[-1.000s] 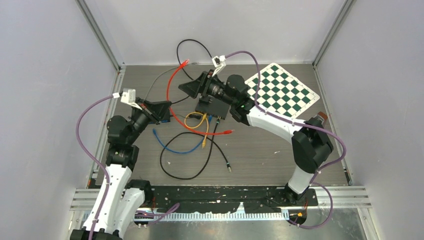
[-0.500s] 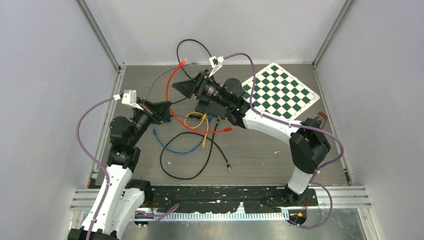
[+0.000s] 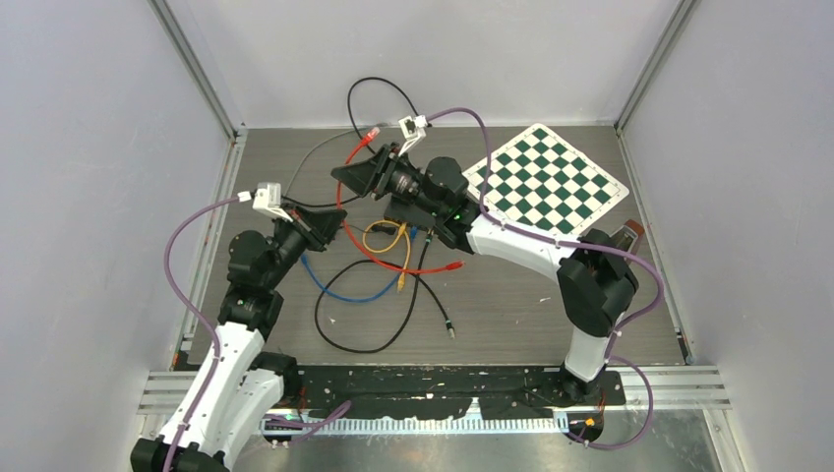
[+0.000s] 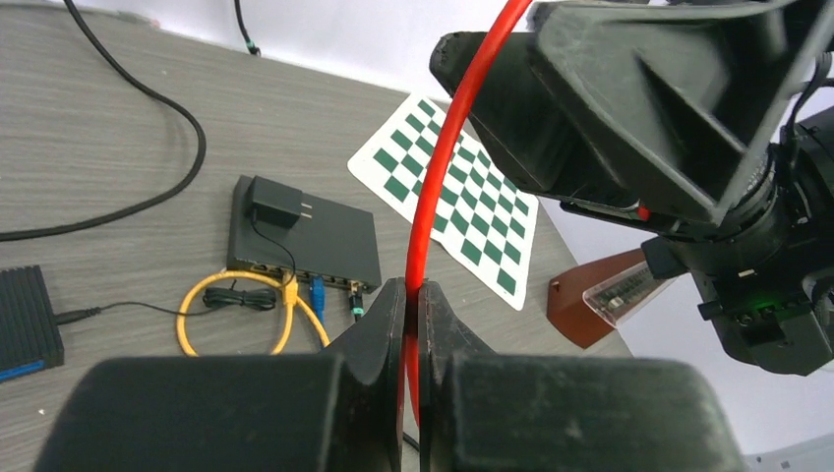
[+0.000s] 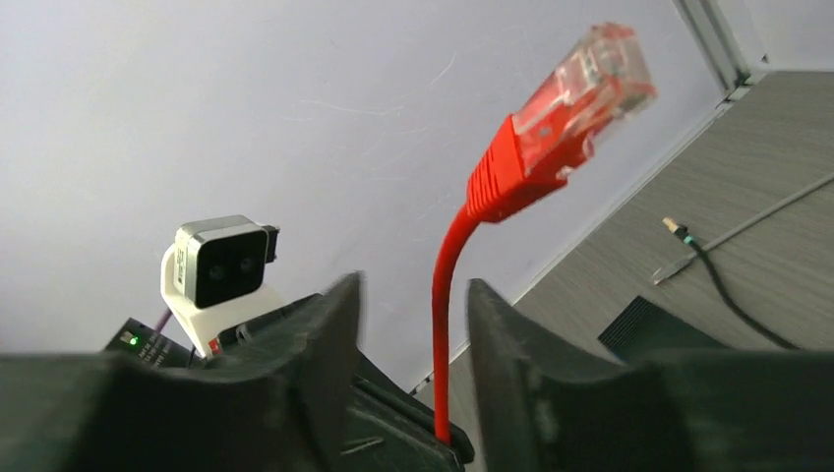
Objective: Insert the plug into the switch port
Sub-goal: Pick up the connector from the center of the board.
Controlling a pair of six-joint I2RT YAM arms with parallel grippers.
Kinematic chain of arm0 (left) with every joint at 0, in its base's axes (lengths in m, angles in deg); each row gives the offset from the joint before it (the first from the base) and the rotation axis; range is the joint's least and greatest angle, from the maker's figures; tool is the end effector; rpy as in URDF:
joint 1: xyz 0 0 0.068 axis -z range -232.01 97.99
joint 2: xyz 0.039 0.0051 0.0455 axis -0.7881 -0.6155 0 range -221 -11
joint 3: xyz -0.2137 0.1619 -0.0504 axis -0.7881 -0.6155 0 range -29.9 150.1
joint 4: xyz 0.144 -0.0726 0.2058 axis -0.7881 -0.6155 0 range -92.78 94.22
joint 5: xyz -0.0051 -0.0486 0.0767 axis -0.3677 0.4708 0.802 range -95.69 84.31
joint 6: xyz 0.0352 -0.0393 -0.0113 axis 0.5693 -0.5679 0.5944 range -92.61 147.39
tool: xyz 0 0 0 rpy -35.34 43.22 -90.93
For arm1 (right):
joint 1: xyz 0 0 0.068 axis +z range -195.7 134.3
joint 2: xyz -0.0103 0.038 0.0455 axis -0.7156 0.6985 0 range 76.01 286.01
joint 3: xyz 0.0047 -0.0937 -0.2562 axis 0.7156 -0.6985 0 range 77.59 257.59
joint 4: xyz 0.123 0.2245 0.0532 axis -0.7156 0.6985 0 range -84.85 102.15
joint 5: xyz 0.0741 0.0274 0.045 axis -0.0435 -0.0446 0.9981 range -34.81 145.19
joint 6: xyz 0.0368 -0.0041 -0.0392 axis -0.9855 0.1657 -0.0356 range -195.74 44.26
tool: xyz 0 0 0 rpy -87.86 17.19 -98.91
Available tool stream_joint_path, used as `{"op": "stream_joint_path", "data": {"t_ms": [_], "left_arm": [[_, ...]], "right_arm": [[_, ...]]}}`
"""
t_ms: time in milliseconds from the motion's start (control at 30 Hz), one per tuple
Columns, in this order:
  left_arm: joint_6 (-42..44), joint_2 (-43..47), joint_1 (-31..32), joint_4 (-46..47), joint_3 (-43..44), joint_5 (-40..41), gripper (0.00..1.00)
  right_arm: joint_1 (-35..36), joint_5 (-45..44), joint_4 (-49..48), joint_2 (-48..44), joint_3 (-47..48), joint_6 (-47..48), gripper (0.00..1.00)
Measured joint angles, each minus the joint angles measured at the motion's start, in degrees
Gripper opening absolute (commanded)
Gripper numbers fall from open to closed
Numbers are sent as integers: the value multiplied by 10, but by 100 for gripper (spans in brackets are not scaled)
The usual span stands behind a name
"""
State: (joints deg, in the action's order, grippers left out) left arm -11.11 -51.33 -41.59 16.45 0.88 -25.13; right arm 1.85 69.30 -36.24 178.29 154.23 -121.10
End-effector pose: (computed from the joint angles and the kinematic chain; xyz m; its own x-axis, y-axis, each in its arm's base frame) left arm 0.1727 -0.0438 0.3079 -0.2737 -0.5466 -0.7914 0.4181 0.6734 -0.6097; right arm 0.2821 0.3212 0.3489 -0.4931 0.4834 -0.7233 -0.7444 0.1958 0.6384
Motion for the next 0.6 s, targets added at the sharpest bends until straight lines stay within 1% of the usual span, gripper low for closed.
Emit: {"op": "stream_joint_path", "data": {"t_ms": [33, 67, 100, 167, 200, 267, 333, 400, 600], "left_arm": [[-1, 0, 2, 0, -2, 0, 0], [-2, 0, 5, 0, -5, 0, 0], [-2, 0, 6, 0, -7, 0, 6], [-3, 3, 7, -1, -9, 0, 33], [-1, 5, 7, -2, -9, 0, 43], [4, 9, 8, -14, -7, 2, 54], [15, 7, 8, -49, 9, 2, 58], [40, 0, 8, -105, 44, -1, 61], [122, -4, 8, -223, 154, -39, 71]], "right_arm": [[0, 0, 2, 3, 1, 0, 20], [0, 2, 4, 5, 1, -2, 9], [0, 2, 7, 7, 1, -3, 7], [0, 5, 14, 10, 1, -1, 6], [-2, 10, 16, 10, 1, 0, 5], [-7, 35, 22, 9, 1, 7, 5], [-13, 74, 33, 9, 1, 17, 5], [-21, 127, 53, 8, 0, 33, 5], [-33, 280, 181, -33, -26, 138, 5]]}}
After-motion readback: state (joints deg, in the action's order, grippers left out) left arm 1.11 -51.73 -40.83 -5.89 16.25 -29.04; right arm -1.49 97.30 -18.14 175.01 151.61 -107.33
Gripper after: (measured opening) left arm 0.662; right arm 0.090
